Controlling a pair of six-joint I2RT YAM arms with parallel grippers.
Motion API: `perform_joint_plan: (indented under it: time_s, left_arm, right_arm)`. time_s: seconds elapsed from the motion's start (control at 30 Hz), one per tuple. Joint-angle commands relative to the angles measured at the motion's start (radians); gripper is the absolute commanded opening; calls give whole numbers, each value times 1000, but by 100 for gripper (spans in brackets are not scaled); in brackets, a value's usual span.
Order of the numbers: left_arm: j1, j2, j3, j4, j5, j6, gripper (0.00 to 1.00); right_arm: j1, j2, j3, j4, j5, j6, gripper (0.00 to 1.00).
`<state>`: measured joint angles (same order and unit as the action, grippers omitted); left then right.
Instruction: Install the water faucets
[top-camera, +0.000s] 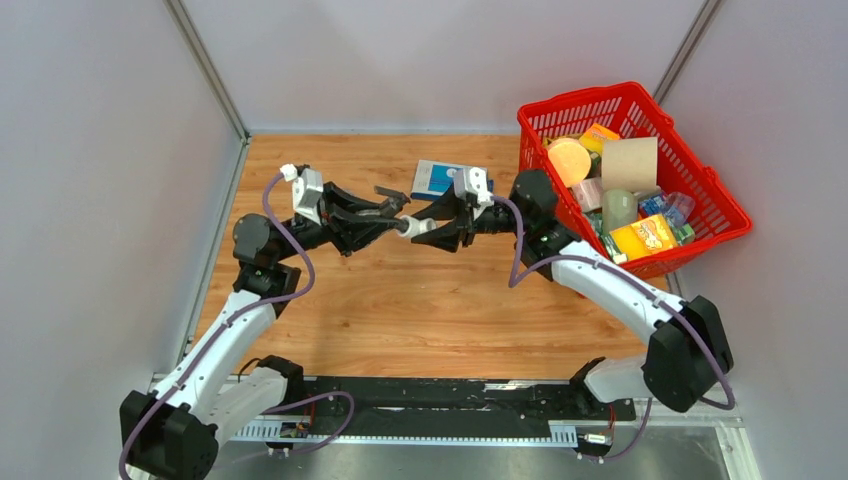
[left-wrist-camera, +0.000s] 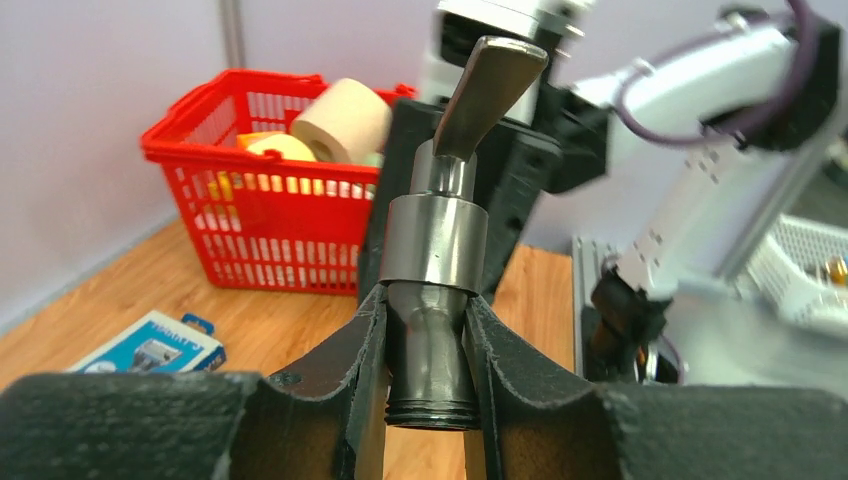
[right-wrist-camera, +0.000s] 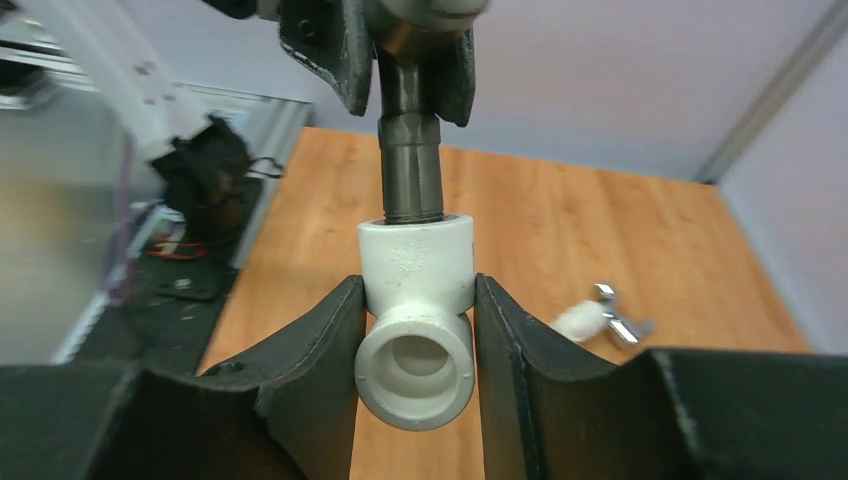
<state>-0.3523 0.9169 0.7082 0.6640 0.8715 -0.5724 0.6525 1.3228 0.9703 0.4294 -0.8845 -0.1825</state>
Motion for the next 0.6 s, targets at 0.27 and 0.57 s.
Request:
perform_joint_plan:
  time_s: [0.27, 0.57]
  left_arm:
    - [-34, -111, 100, -216, 329, 256, 0]
    - [-34, -144, 34, -262, -256, 24, 0]
  right_arm:
    - [-33, 104, 110, -24, -176, 241, 33]
    - [-22, -82, 18, -61, 177, 28, 70]
